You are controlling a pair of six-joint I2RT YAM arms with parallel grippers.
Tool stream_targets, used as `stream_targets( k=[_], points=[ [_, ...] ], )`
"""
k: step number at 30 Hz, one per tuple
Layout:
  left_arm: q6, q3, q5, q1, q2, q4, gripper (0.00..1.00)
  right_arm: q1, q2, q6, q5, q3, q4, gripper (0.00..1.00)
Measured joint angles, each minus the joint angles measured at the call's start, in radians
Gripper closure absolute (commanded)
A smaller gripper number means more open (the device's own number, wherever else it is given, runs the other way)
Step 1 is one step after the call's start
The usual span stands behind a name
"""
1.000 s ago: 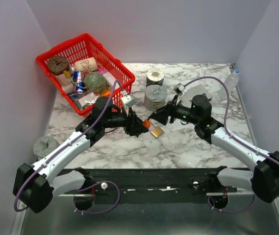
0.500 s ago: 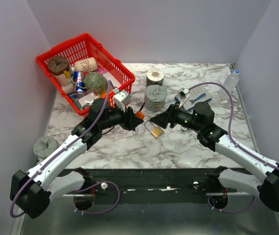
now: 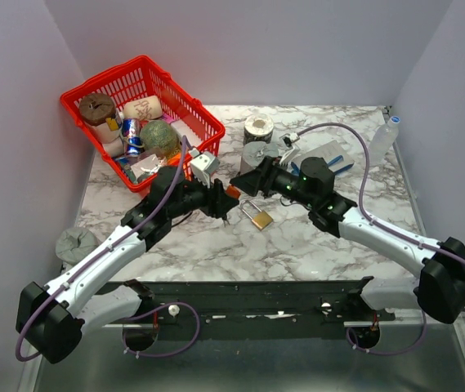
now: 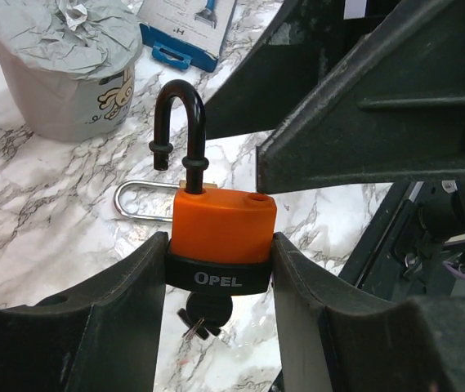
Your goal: Unlock with the key
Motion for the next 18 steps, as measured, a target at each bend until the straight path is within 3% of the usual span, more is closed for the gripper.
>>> stream_targets(
  k=[18],
  points=[
    [0.015, 0.0, -0.087, -0.019, 0.0, -0.033, 1.0, 0.098, 0.163, -0.023, 0.124, 0.147, -0.069, 0.32]
  ],
)
